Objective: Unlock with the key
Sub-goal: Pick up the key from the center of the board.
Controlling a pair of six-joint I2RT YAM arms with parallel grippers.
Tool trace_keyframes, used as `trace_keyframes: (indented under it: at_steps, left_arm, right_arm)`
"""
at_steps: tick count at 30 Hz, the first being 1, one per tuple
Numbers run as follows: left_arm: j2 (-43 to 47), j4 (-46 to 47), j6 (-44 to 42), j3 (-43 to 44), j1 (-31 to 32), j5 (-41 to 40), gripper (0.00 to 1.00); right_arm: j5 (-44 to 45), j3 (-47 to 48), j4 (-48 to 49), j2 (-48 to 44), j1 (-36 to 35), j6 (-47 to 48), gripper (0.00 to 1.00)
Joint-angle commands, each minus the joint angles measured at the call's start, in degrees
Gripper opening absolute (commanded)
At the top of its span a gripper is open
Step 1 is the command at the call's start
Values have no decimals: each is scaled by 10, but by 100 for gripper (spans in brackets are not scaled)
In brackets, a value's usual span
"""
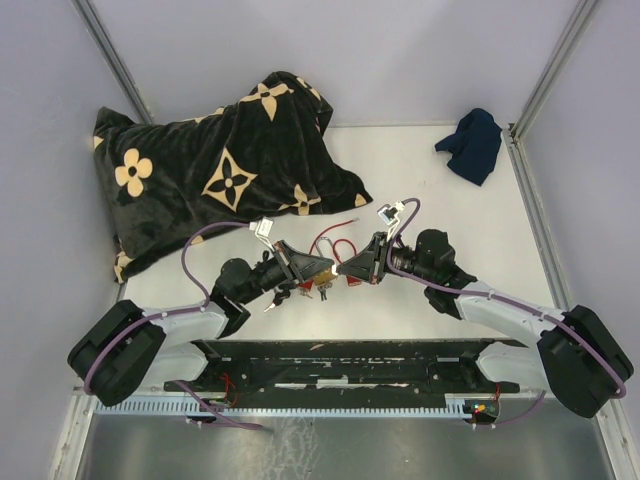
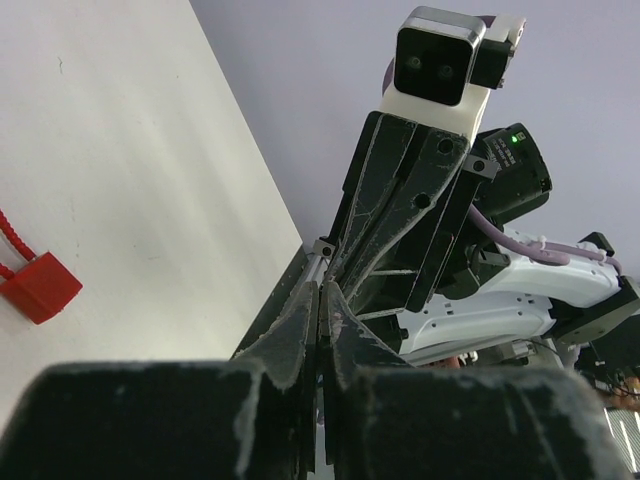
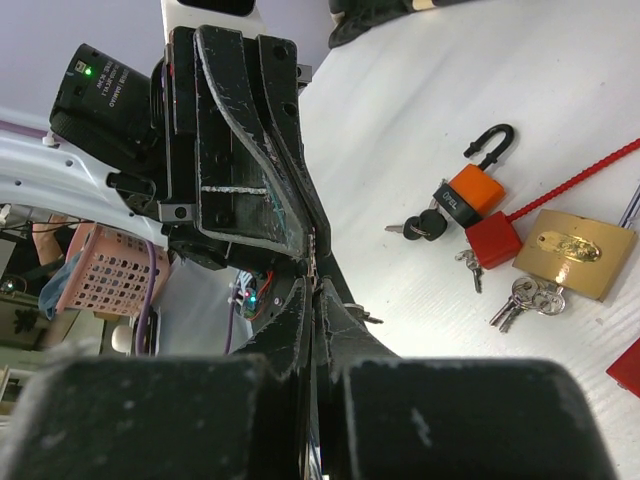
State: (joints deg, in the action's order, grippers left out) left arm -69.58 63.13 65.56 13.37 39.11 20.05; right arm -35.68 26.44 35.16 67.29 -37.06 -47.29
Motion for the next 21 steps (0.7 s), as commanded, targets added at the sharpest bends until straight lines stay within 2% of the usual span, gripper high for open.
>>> trace_keyframes:
  at_steps: [1, 7, 15, 21]
  left_arm:
    - [7, 40, 4, -3, 0, -1, 3]
    - [37, 5, -22, -7, -1, -22, 3]
    - [74, -39, -53, -6, -1, -43, 3]
    - [73, -36, -54, -7, -1, -40, 3]
  right_arm:
    - [-8, -2, 38, 1, -2, -1, 2]
    - [7, -6, 15, -17, -2, 10, 3]
    - [20, 0, -22, -40, -2, 28, 28]
    - [19, 23, -54, -44, -2, 47, 34]
